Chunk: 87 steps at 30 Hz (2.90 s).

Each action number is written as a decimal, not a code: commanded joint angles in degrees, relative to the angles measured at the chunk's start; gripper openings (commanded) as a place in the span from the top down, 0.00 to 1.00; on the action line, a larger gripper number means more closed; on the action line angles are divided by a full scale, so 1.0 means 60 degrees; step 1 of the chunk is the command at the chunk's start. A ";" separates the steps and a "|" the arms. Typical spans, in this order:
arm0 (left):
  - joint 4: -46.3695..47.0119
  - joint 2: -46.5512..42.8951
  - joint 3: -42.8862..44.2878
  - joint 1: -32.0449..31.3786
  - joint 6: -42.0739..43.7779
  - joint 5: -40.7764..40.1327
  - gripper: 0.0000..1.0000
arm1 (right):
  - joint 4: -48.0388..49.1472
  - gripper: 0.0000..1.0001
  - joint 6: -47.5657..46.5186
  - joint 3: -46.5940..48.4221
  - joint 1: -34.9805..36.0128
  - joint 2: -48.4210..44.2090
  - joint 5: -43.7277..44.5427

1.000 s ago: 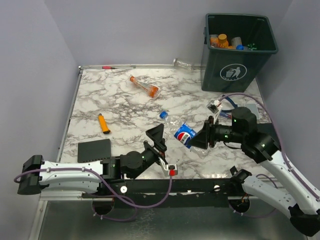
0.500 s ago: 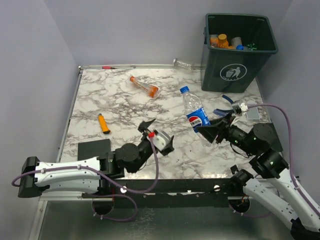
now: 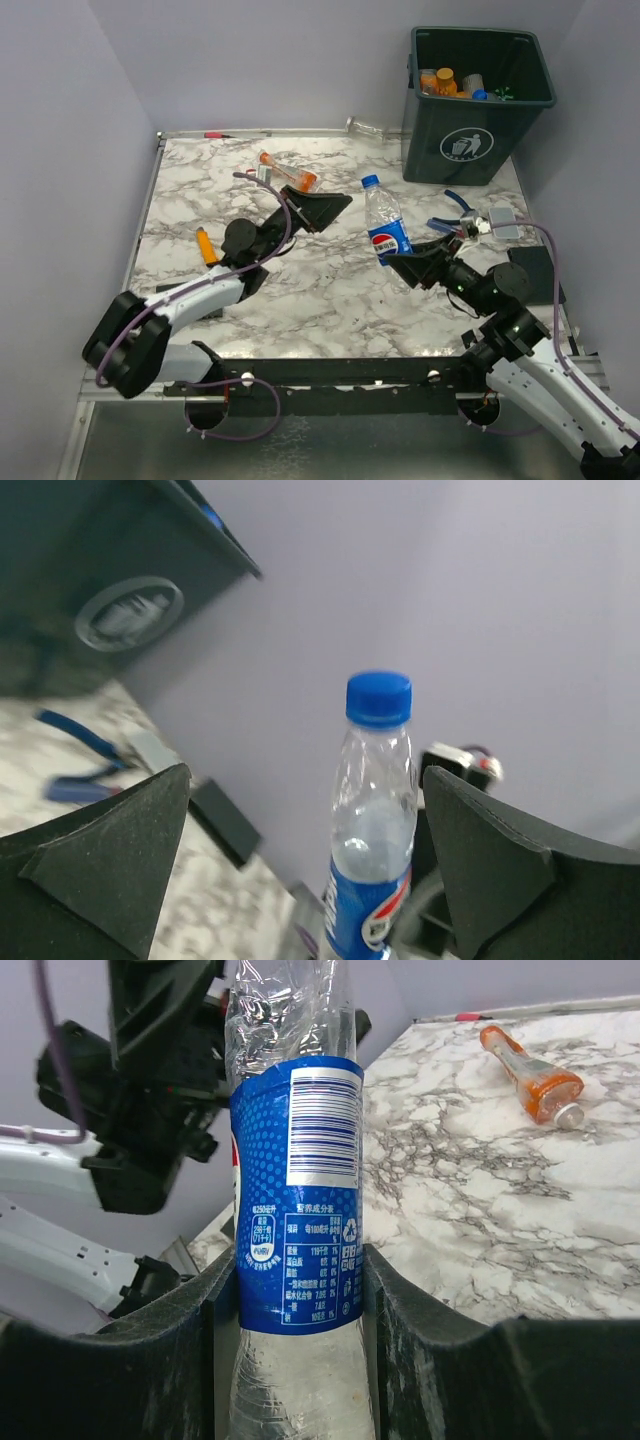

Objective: Put the plastic bottles in the bin
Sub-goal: Place the plastic bottle in the trash bin.

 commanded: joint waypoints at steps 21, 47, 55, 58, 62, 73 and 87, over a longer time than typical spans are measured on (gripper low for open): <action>0.3173 0.1240 -0.1277 -0.0007 -0.0302 0.3481 0.07 | 0.5149 0.74 0.1651 -0.1042 0.0599 0.2813 -0.0003; 0.3209 0.0697 -0.1452 -0.0211 -0.0088 0.3237 0.36 | 0.5977 0.71 0.1068 -0.1680 0.1778 0.3193 -0.0028; 0.3246 0.0623 -0.1465 -0.0256 0.0083 0.3356 0.67 | 0.4600 0.29 0.1012 -0.1304 0.1780 0.2755 0.0158; 0.3225 0.0597 -0.1455 -0.0284 0.0233 0.3489 0.74 | 0.1661 0.03 0.0427 -0.0108 0.1784 0.2242 0.0449; 0.3123 0.0564 -0.1333 -0.0327 0.0461 0.3814 0.79 | -0.2062 0.00 -0.0884 0.2101 0.1777 0.1589 0.0991; 0.2584 0.0777 -0.0927 -0.1255 0.1434 0.5400 0.80 | -0.5464 0.10 -0.1277 0.7419 0.1780 0.5174 0.0717; -0.0728 -0.0148 -0.0617 -0.2106 0.3921 0.4225 0.85 | -0.6158 0.22 -0.1048 0.7713 0.1780 0.5665 -0.0133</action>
